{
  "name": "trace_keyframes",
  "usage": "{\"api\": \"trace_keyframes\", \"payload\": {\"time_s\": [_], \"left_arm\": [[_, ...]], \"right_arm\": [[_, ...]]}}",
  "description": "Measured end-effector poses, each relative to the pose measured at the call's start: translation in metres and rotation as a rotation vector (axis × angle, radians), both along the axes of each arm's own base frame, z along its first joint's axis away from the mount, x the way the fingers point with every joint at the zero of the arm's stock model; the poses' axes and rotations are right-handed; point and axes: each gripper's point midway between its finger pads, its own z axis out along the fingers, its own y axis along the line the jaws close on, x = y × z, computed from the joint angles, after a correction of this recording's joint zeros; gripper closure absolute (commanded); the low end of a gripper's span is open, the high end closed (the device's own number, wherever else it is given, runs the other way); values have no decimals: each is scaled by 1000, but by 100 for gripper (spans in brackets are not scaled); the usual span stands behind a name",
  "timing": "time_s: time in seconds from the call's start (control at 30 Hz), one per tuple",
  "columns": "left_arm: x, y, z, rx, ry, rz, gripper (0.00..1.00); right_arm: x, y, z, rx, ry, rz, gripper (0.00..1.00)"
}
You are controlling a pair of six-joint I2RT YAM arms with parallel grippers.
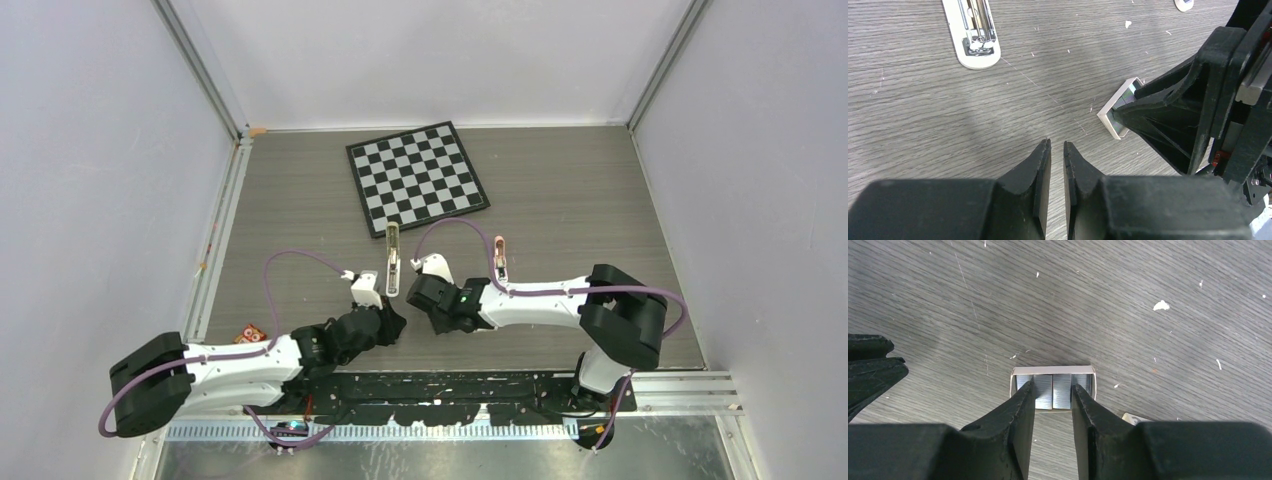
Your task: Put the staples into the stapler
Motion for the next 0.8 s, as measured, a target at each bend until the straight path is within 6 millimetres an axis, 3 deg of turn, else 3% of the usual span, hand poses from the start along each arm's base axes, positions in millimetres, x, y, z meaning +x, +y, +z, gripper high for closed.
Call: {"api": "trace_keyframes", "payload": {"time_s": [0.3, 0.8], "left_arm": [[0, 2, 1, 1, -4, 5, 82], [0, 2, -2, 13, 2, 5, 81]], "right_arm": [[1, 1, 2, 0, -2, 0, 69], [3, 2, 15, 35, -22, -13, 66]]}}
